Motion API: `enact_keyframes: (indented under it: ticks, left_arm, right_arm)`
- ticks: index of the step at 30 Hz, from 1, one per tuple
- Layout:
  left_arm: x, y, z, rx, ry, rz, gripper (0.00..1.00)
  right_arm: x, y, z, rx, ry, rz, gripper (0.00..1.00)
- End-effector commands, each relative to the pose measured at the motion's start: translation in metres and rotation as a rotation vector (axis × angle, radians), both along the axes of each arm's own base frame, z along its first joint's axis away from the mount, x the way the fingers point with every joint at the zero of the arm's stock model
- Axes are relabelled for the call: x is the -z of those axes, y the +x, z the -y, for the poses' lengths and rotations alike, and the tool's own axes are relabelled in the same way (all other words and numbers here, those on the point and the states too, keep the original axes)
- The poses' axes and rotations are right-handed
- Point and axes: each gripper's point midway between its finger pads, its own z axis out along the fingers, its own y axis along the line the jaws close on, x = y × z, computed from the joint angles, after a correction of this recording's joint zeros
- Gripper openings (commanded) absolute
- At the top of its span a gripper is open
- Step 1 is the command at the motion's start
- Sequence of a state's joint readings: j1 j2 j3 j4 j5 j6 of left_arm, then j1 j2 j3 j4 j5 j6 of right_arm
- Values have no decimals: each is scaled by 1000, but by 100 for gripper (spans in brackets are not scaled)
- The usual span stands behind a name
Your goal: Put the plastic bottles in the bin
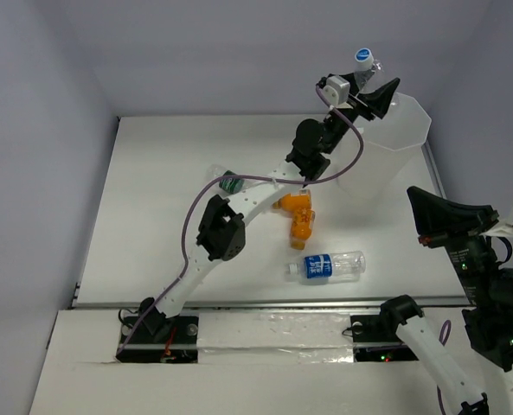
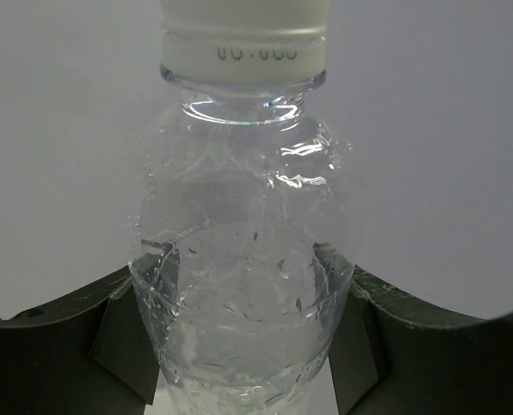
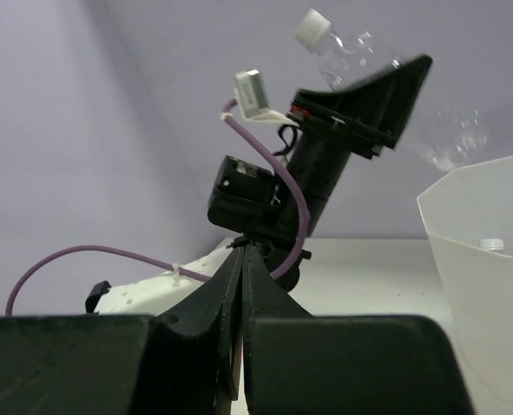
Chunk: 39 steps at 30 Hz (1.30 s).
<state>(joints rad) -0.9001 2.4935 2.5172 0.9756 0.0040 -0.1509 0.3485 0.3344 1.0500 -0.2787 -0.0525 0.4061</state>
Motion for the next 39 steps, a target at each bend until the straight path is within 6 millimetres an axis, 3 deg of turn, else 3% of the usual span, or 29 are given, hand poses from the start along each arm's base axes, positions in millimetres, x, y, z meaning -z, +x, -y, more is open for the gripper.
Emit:
enact_keyframes:
  ticks: [1, 5, 8, 9, 12, 17, 18, 19, 20, 21, 23, 25, 28, 29, 30, 31, 32, 34, 35, 37, 38, 39]
  left_arm:
    - [31, 14, 10, 1, 50, -43, 48]
    - [47, 21, 18, -3, 83, -64, 50]
    - [60, 26, 24, -1, 109, -88, 67]
    - [59, 26, 24, -4, 120, -92, 79]
    - [55, 30, 18, -43, 132, -113, 95]
    - [36, 23, 10, -70, 177, -91, 99]
    - [14, 15, -1, -75, 161, -73, 99]
    - [6, 11, -6, -80, 160, -66, 99]
    - [17, 12, -6, -87, 192, -80, 99]
    - [-12, -1, -22, -94, 166, -55, 99]
    - [-26, -14, -42, -112, 182, -61, 99]
    - [-27, -22, -61, -144, 191, -83, 98]
    - [-7, -44, -99, -157, 208, -151, 75]
    - [41, -45, -100, -148, 287, -218, 65]
    - [26, -62, -121, -146, 266, -214, 33]
    - [43, -71, -124, -138, 294, -249, 22]
    - [73, -91, -128, -117, 352, -288, 15]
    - [114, -109, -128, -108, 442, -343, 15]
    - [145, -135, -119, -60, 521, -352, 20]
    - [190, -158, -107, -34, 678, -376, 26]
    - [205, -167, -101, -44, 763, -343, 31]
    - [236, -188, -87, -11, 879, -343, 45]
  right_arm:
    - [-1, -1, 4, 21, -3, 7, 3]
    - [3, 3, -1, 1, -15, -2, 3]
    - [9, 8, -5, -8, -22, -19, 3]
    - [10, 10, -6, -11, -23, -23, 3]
    - [15, 14, -8, -13, -32, -36, 3]
    - [22, 22, -12, -15, -43, -55, 3]
    - [25, 24, -12, -11, -45, -60, 3]
    - [30, 26, -12, -9, -50, -70, 3]
    - [33, 27, -12, -8, -50, -73, 3]
    - [36, 29, -12, -2, -53, -82, 3]
    - [42, 30, -10, 5, -53, -92, 3]
    - [47, 30, -9, 14, -52, -97, 3]
    - [48, 29, -7, 21, -46, -90, 2]
    - [48, 29, -7, 19, -46, -88, 2]
    - [47, 28, -8, 18, -49, -85, 2]
    - [48, 29, -8, 18, -49, -87, 2]
    - [49, 29, -7, 21, -50, -88, 2]
    - [49, 30, -8, 20, -48, -82, 2]
    - [49, 31, -9, 12, -46, -81, 2]
    - [52, 33, -12, 4, -45, -87, 2]
    - [54, 36, -14, -1, -46, -95, 2]
    - [54, 36, -15, -11, -38, -95, 2]
